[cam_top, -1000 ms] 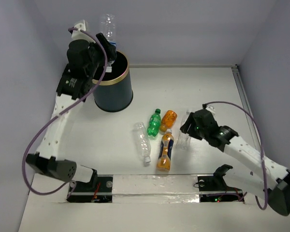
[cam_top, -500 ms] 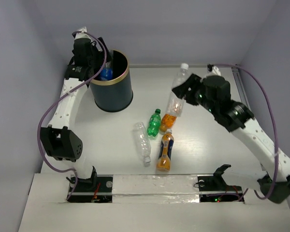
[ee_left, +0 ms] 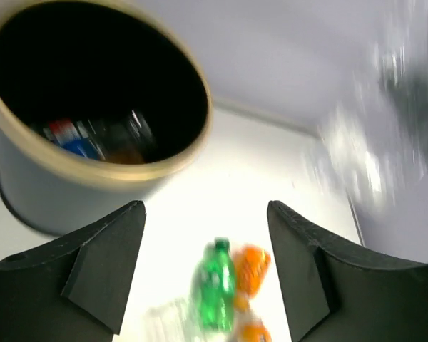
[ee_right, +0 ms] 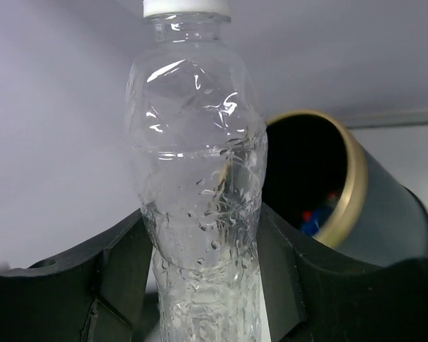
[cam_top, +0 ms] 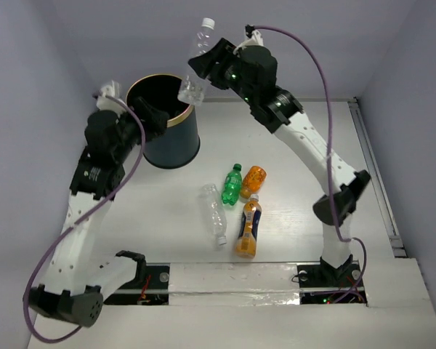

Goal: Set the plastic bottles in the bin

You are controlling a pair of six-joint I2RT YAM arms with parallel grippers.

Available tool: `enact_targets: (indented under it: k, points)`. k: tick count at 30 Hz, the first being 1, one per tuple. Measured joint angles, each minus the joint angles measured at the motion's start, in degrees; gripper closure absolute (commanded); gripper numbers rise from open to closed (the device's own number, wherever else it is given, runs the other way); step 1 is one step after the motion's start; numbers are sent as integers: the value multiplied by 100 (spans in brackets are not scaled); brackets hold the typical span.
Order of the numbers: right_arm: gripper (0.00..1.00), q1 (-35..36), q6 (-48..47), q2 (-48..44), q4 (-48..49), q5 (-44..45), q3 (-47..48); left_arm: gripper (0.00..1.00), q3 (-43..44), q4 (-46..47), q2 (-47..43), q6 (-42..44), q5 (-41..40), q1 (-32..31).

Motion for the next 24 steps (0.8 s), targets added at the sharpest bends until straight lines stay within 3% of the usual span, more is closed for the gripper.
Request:
enact_targets:
  k: [6, 15, 19, 24]
  points:
    - [41, 68, 149, 1768, 459, 195, 1947, 35, -1790, -350, -1003, -514, -44, -833]
    - [20, 216, -280, 2785, 649, 693, 2173, 15, -3560, -833, -1480, -1364, 334, -1384]
    - [9, 341, -505, 2898, 651, 837, 2247, 12, -3788, -807, -1458, -1587, 527, -1749]
    - [7, 428, -638, 2876, 684, 863, 2236, 8, -3823, -625, -1113, -1740, 623, -2188]
